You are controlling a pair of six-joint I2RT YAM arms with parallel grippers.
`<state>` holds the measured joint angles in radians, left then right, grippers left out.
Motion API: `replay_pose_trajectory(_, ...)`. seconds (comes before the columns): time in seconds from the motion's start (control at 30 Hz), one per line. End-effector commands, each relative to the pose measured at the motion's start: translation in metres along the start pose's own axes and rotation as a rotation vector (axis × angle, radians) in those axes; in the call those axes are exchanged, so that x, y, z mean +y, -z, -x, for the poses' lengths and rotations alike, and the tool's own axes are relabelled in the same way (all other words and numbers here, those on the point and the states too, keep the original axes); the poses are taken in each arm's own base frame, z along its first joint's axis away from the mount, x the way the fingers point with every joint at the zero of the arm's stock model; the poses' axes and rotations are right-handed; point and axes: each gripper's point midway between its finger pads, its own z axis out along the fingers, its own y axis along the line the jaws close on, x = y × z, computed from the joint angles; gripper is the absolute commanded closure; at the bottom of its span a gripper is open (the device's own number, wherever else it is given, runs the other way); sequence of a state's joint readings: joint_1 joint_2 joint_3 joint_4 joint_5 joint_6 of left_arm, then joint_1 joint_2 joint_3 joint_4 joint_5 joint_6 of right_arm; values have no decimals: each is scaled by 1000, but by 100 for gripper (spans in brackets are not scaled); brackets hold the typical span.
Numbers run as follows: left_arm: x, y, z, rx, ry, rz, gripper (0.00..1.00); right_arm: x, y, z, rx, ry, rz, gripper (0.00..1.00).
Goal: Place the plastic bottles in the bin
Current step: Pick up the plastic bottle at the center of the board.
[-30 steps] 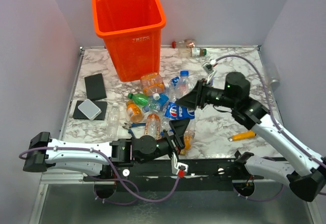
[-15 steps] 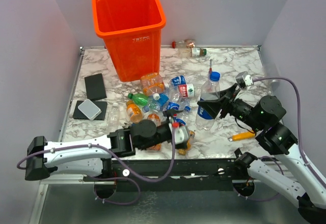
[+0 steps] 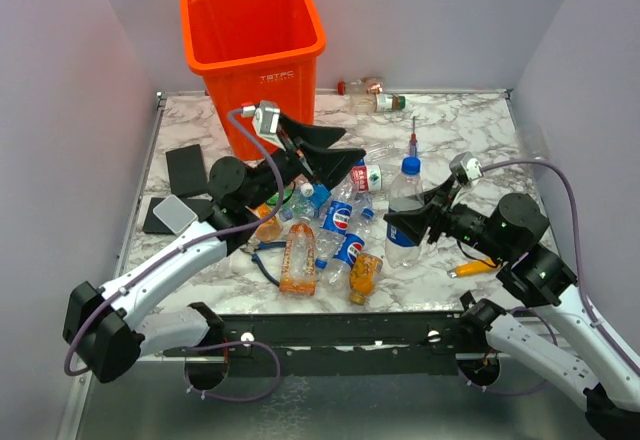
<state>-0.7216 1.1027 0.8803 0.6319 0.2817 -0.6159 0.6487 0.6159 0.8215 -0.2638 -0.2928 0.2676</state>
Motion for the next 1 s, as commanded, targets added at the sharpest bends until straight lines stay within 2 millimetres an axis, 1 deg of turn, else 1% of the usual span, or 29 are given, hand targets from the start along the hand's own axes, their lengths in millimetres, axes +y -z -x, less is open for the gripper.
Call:
replay_pose_trajectory(0.0,-36,-26,19,-3,142,-191,1,3,-4,-17,54,1,41,59)
replay_pose_trajectory(0.1,-43,-42,13,58,178,-255,7,3,-7,-16,49,-5,42,59)
replay_pose_trajectory(0.2,-48,-49,1,111,203,-294,11,3,-10,-16,54,-11,46,59)
replay_pose_trajectory(0.33,-58,-55,-15,170,194,-327,13,3,-15,-15,54,-19,49,59)
replay_pose_trajectory(0.4,-55,-58,-25,214,163,-298,15,2,-17,-15,51,-18,49,59)
replay_pose_trajectory(0.5,-46,-61,-41,279,131,-230,21,1,-19,-16,53,-18,50,59)
replay_pose_trajectory(0.67,-42,-60,-61,353,89,-182,35,-2,-21,-17,60,-18,35,59)
replay_pose_trajectory(0.8,-28,-56,-76,414,65,-115,45,-3,-21,-16,55,-17,30,60)
replay_pose_trajectory(0.87,-25,-54,-80,431,67,-97,47,-3,-21,-16,57,-16,30,60)
replay_pose_trajectory(0.97,-22,-53,-84,442,73,-86,46,-3,-21,-17,58,-17,28,60)
